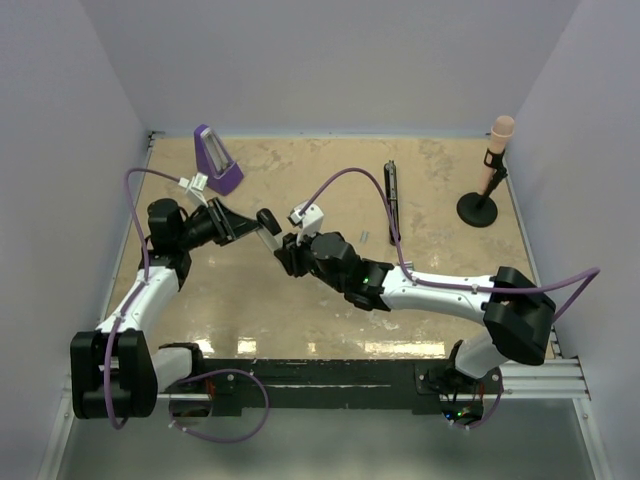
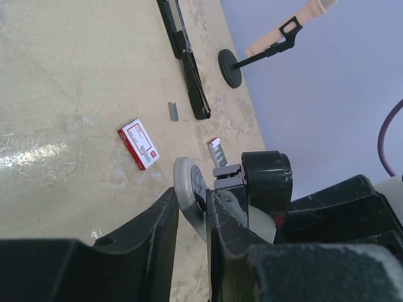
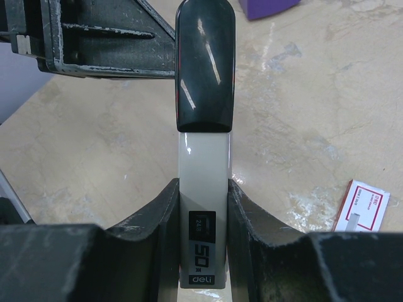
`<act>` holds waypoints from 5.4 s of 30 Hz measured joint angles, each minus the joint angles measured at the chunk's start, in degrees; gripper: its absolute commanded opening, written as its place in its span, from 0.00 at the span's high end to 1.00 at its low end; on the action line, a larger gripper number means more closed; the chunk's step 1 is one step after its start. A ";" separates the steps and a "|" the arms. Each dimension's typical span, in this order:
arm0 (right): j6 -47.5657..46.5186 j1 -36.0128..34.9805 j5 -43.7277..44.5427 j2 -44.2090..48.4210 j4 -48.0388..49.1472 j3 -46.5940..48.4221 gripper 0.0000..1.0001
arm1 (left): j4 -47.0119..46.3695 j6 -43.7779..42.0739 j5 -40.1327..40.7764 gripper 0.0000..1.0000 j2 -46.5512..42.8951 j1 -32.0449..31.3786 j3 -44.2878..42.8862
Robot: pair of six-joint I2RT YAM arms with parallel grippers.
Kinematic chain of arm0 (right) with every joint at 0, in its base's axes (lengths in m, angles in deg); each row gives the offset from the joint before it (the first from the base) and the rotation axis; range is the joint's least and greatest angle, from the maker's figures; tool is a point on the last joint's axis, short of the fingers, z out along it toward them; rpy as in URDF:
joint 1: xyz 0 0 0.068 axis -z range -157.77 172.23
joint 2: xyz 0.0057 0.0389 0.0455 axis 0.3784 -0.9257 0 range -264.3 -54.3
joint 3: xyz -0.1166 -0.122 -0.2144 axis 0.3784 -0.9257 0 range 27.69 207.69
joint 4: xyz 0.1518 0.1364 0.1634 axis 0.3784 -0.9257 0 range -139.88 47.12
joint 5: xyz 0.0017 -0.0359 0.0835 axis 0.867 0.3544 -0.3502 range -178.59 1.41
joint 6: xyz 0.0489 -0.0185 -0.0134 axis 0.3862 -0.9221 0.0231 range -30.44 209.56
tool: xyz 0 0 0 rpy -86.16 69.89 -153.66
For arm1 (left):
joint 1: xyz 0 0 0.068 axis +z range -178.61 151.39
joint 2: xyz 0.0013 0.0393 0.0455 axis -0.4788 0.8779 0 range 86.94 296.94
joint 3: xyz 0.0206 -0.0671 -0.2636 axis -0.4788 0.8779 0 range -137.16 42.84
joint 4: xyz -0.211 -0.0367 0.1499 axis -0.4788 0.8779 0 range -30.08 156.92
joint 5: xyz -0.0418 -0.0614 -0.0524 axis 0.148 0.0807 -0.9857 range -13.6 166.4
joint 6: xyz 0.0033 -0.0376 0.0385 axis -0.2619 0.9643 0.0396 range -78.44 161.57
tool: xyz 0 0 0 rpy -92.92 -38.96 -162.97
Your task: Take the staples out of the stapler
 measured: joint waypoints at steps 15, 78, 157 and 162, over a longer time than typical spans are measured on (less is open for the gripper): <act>0.42 -0.57 0.46 -0.52 0.46 0.00 0.74 | -1.75 2.38 -2.75 1.00 1.07 0.17 0.04; 1.14 4.07 -3.98 5.92 -17.73 7.61 0.72 | 3.08 -1.18 -3.26 1.00 4.11 2.56 1.20; 13.99 15.50 -63.80 0.04 22.10 -11.06 0.27 | -54.36 41.86 -15.72 1.00 0.59 5.01 19.63; 15.67 15.58 -64.17 0.04 23.41 -11.39 0.18 | -54.38 42.42 -15.72 1.00 0.31 5.01 19.63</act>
